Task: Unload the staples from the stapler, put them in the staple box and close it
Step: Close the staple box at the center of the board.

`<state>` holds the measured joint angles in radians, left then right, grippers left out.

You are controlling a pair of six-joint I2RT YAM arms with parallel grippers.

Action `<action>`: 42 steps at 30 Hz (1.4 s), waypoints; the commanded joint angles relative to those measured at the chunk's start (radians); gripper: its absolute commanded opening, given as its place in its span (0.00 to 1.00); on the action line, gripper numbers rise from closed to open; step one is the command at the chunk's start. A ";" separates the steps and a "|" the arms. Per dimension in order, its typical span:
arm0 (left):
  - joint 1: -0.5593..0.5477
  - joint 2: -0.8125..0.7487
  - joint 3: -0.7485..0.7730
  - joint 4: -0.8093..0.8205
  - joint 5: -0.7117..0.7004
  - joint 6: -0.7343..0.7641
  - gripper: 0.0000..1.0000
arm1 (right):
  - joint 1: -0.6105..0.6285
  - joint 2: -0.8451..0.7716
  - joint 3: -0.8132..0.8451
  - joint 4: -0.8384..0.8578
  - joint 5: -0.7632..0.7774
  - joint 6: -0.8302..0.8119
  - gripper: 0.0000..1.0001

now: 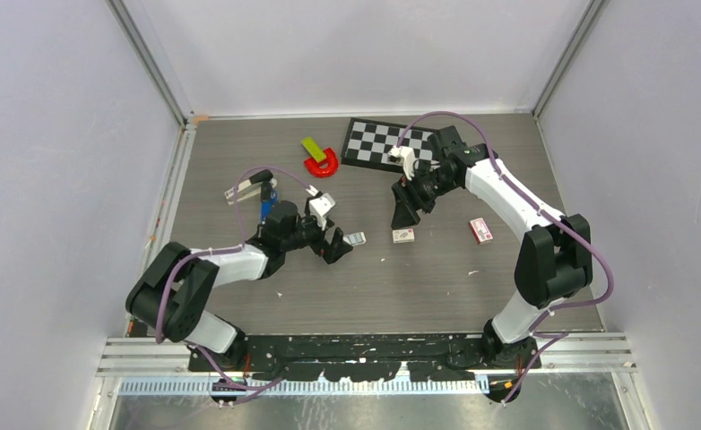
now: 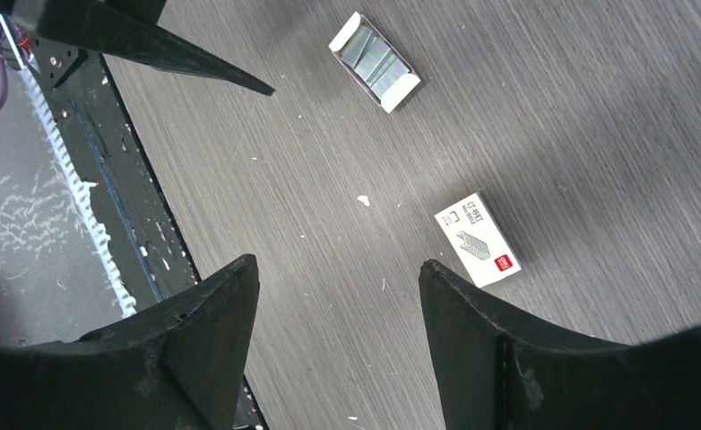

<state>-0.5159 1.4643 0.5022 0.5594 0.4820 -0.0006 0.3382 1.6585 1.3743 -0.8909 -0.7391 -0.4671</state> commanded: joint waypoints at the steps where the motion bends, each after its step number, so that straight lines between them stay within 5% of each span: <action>1: 0.002 0.055 0.068 -0.060 0.055 0.118 0.93 | -0.004 0.001 0.014 -0.001 -0.025 0.004 0.70; 19: -0.112 0.200 0.159 -0.107 -0.170 0.292 0.84 | -0.005 0.024 0.031 -0.033 -0.044 -0.008 0.70; 42: -0.148 0.227 0.179 -0.176 -0.150 0.319 0.45 | -0.019 0.032 0.037 -0.047 -0.064 -0.013 0.70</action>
<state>-0.6540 1.6909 0.6827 0.3912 0.3145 0.2924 0.3267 1.6878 1.3762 -0.9249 -0.7719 -0.4717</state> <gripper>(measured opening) 0.459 0.701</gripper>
